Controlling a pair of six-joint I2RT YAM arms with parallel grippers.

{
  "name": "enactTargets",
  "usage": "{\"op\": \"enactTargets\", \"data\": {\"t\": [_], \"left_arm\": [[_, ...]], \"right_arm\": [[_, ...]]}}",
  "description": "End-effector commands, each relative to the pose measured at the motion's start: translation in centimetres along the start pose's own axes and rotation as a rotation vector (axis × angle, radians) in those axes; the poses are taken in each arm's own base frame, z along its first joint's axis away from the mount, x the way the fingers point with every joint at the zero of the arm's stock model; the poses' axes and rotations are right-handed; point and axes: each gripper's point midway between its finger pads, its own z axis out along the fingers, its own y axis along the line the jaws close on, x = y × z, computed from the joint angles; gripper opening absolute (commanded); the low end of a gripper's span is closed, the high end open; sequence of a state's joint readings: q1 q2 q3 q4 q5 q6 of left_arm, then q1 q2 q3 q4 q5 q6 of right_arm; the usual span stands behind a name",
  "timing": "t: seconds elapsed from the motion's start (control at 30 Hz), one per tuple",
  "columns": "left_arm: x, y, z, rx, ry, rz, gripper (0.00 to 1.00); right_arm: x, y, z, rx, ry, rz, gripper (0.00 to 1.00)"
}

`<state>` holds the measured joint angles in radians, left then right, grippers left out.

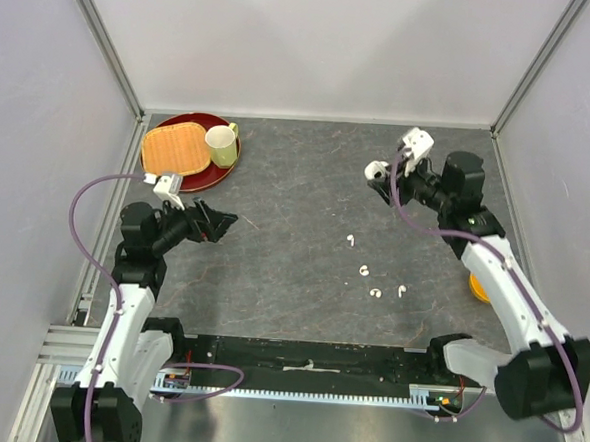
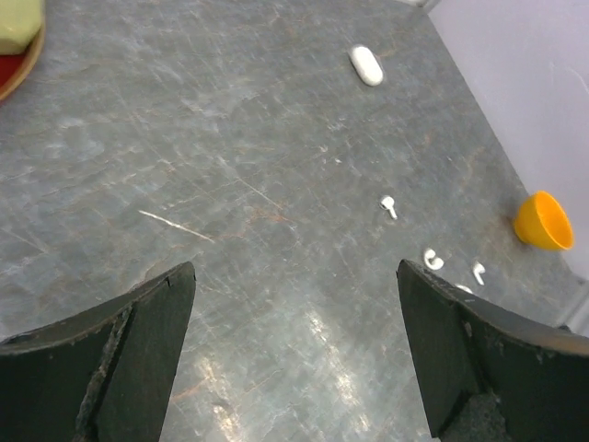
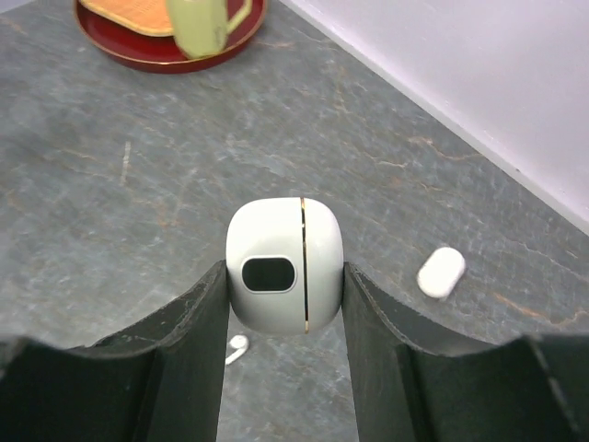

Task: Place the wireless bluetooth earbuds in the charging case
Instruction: Pick up the charging case at the center of the board.

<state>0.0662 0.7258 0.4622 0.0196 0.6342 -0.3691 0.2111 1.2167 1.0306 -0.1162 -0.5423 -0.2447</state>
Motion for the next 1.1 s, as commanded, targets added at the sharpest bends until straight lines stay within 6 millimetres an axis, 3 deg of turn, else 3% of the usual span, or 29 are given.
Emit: {"op": "enactTargets", "data": {"t": [0.0,0.03,0.1,0.13,0.2,0.3,0.6,0.9,1.07], "left_arm": [[-2.4,-3.7,0.1,0.163,0.041,-0.03,0.96],[-2.5,-4.4,0.1,0.206,0.059,-0.024,0.96],[-2.0,-4.9,0.1,0.247,0.095,-0.061,0.96],[-1.6,-5.1,0.0,0.255,0.12,-0.08,0.96],[-1.4,-6.3,-0.5,0.324,0.161,-0.085,0.96],[-1.1,-8.1,-0.7,0.37,0.197,-0.114,0.96],[2.8,-13.8,0.9,0.439,0.315,-0.099,0.96],[2.6,-18.4,3.7,0.524,0.305,-0.09,0.96],[3.5,-19.7,5.4,0.524,0.345,-0.115,0.94]], "right_arm": [[-0.9,4.3,-2.4,-0.074,-0.099,-0.029,0.02],[0.6,6.0,-2.6,-0.119,-0.088,-0.046,0.02],[0.1,7.7,-4.2,-0.14,-0.133,-0.073,0.03],[0.8,8.7,-4.5,-0.161,-0.126,-0.051,0.03],[0.5,9.7,-5.6,-0.167,-0.15,-0.048,0.02],[1.6,11.0,-6.2,-0.19,-0.151,-0.057,0.01],[3.2,13.3,-5.7,-0.292,-0.093,-0.107,0.0],[3.8,16.0,-4.4,-0.374,-0.064,-0.103,0.0],[3.9,17.3,-3.3,-0.369,-0.061,-0.089,0.01]]}}
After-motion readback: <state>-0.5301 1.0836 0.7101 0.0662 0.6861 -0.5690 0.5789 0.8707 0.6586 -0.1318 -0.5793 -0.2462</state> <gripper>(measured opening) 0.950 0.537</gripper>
